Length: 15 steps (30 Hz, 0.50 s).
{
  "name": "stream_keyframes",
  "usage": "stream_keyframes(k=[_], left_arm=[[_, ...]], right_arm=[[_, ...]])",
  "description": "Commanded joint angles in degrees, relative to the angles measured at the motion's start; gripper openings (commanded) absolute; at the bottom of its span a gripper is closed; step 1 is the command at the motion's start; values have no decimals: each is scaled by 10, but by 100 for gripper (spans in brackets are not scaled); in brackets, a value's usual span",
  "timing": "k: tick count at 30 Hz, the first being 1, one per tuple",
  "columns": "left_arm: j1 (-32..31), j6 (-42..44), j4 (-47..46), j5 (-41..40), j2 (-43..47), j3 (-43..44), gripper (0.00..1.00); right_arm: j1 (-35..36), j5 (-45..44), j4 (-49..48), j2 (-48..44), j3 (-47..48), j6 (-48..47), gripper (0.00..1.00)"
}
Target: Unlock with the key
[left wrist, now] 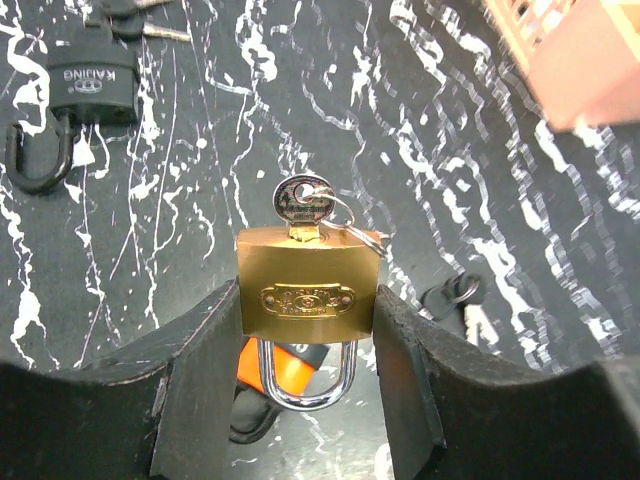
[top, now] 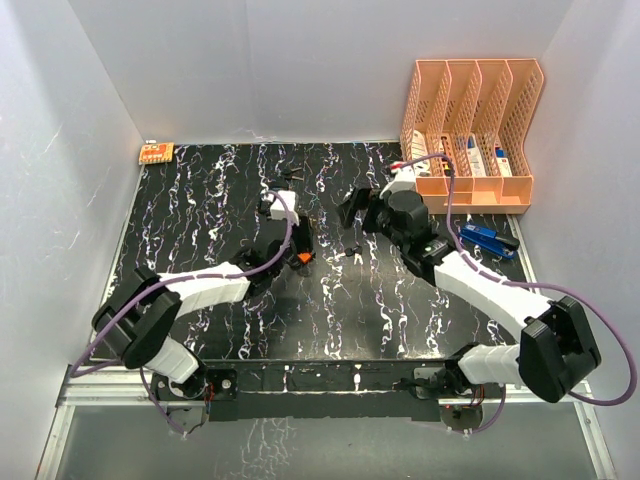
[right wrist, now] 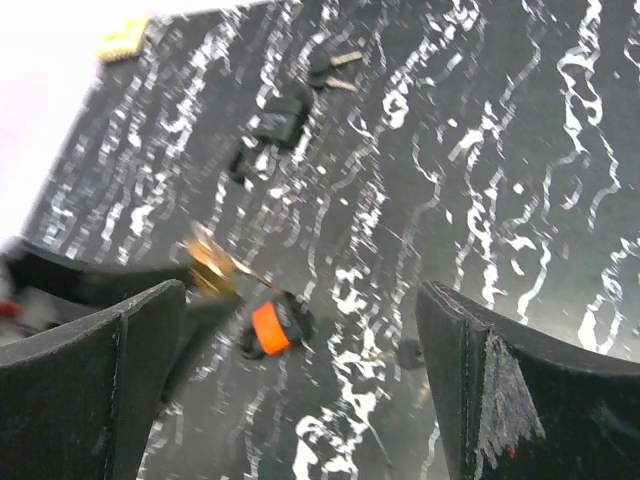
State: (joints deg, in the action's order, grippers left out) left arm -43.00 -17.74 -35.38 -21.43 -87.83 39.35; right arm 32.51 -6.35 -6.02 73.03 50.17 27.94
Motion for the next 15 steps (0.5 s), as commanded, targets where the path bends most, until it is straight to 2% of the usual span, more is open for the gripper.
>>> stream_keyframes(k=[1, 7, 15], left_arm=[[7, -91, 52, -26, 66, 60, 0], [12, -158, 74, -19, 70, 90, 0], [12, -197, 51, 19, 57, 89, 0]], right_arm=[[2, -22, -13, -23, -55, -48, 98], [2, 90, -125, -40, -136, -66, 98], [2, 167, -173, 7, -120, -34, 98]])
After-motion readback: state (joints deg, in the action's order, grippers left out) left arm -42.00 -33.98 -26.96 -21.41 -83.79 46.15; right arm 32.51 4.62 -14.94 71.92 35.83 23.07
